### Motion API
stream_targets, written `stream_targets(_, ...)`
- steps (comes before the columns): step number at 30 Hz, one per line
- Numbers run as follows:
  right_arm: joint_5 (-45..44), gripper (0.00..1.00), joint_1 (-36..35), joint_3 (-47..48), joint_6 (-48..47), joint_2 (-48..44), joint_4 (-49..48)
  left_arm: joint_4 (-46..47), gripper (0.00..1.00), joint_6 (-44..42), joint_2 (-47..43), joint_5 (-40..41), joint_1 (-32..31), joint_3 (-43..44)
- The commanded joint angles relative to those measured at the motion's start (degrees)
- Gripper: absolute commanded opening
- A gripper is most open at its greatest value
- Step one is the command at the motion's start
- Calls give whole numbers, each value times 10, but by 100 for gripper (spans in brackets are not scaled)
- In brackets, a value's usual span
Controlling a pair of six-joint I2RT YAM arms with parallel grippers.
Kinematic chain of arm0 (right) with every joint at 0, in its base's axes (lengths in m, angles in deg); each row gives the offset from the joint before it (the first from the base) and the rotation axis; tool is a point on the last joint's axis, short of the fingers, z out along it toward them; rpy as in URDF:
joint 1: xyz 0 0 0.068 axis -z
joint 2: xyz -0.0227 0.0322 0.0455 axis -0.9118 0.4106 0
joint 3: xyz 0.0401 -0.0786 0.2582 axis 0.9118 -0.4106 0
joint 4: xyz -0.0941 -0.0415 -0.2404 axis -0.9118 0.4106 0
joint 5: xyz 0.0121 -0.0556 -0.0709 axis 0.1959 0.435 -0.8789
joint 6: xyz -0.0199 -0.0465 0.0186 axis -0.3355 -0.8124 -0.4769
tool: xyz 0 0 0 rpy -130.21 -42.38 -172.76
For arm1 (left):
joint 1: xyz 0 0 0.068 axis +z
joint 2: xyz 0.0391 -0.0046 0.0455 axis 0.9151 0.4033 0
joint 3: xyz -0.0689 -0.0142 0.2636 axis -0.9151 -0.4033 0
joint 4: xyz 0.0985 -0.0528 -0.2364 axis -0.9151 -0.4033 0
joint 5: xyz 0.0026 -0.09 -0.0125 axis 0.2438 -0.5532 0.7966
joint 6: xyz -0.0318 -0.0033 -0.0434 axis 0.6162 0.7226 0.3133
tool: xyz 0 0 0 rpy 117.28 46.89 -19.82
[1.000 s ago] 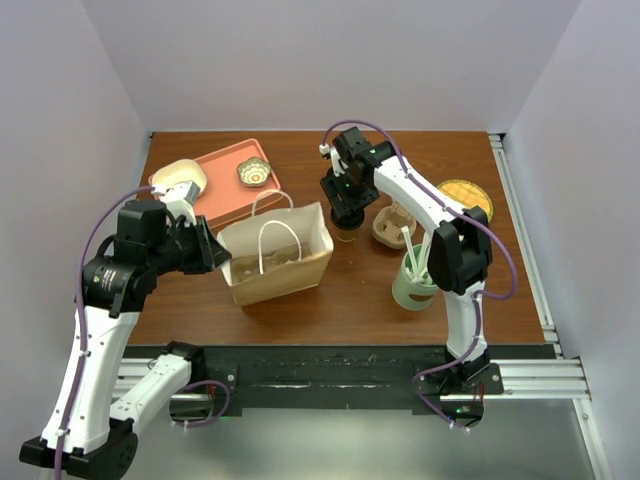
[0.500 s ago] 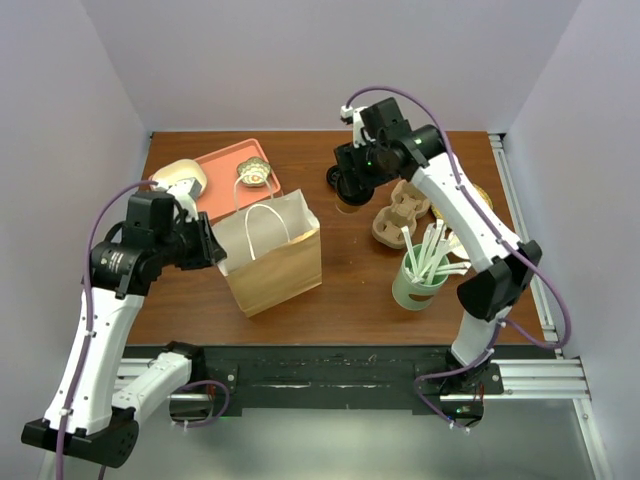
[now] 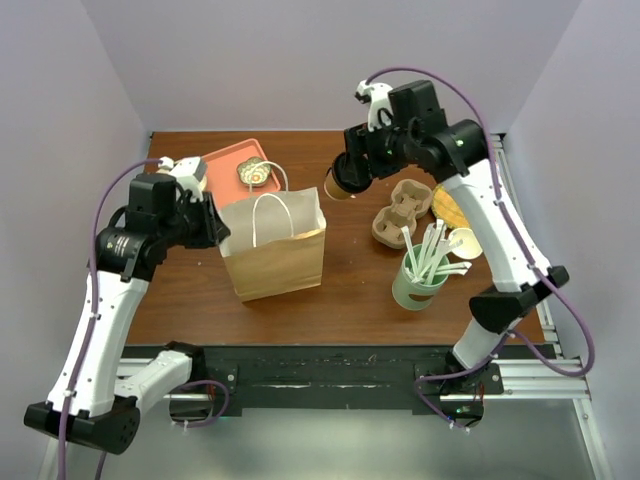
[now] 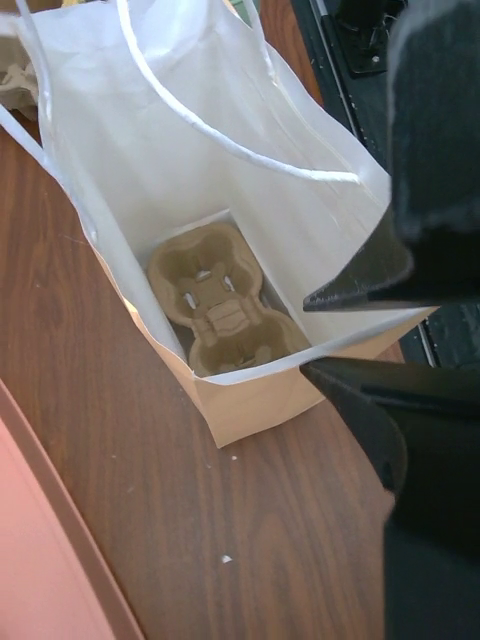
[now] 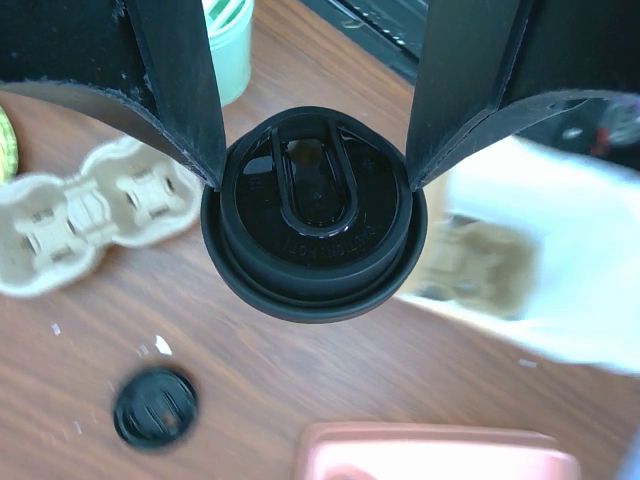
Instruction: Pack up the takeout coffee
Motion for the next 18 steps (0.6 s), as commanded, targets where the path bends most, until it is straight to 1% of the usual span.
stream_targets(1,86,51,-3,38,4,-73,-30,54,34,-21,28,-14,-3,50)
stream_targets(3,123,50,-10,30,7,-90,-59,51,38,-15,43,-18,-3,62)
stream_targets(6,143,50,-36,32,-5,-111,-81,45,45,-6,59,-19,-2,85)
stream_targets(8,136,50,-60,33,-29,-118,-86,40,47,-2,62,-15,-2,94)
stream_targets(9,133,50,-88,37,-37,-117,-86,35,50,1,64,-12,-2,95)
stream_targets(11,122,50,-116,39,-50,-111,-84,19,51,5,64,5,-2,98)
stream_targets(14,92,50,-132,41,-58,-105,-82,-3,53,10,67,35,-2,111)
stream_targets(16,83,50,-132,25,-63,-106,-97,-12,54,20,61,56,-2,117)
stream_targets(18,66,49,-133,20,-63,-104,-107,-29,55,30,60,91,-2,122)
